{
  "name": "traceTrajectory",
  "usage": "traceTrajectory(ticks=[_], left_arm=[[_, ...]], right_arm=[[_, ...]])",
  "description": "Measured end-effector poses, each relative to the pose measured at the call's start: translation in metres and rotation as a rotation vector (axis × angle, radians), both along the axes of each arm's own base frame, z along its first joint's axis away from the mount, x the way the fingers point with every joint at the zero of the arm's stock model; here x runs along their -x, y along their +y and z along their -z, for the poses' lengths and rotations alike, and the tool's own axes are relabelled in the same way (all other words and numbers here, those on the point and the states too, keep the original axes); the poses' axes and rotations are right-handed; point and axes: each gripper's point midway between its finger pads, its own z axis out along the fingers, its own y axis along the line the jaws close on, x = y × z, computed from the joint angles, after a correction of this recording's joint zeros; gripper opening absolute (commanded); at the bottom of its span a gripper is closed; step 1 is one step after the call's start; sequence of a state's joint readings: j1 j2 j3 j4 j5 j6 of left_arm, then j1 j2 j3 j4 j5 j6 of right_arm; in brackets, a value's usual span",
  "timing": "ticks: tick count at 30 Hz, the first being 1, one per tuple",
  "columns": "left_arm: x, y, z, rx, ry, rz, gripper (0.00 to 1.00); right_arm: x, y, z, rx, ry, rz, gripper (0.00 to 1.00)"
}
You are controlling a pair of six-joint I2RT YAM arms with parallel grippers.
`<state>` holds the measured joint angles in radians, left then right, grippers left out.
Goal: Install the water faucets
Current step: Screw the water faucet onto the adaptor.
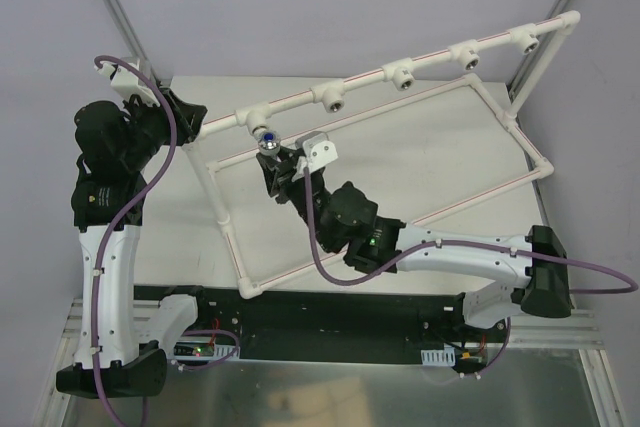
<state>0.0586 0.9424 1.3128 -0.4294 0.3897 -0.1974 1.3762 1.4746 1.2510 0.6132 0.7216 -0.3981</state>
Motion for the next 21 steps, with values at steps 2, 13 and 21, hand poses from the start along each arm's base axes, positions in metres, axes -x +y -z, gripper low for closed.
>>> traceTrajectory(ticks=[2,13,21], left_arm=[[0.000,0.000,0.000,0.000,0.000,-0.001,0.39],[-0.001,0.001,0.000,-0.003,-0.004,-0.006,0.39],[-0.004,0.005,-0.001,-0.014,-0.012,-0.022,0.39]], right_arm=[[-0.001,-0.002,0.000,-0.110,0.085,-0.004,0.00],[-0.003,-0.008,0.004,-0.708,0.584,-0.068,0.00],[-0.004,-0.002,0.013,-1.194,0.999,-0.155,0.00]])
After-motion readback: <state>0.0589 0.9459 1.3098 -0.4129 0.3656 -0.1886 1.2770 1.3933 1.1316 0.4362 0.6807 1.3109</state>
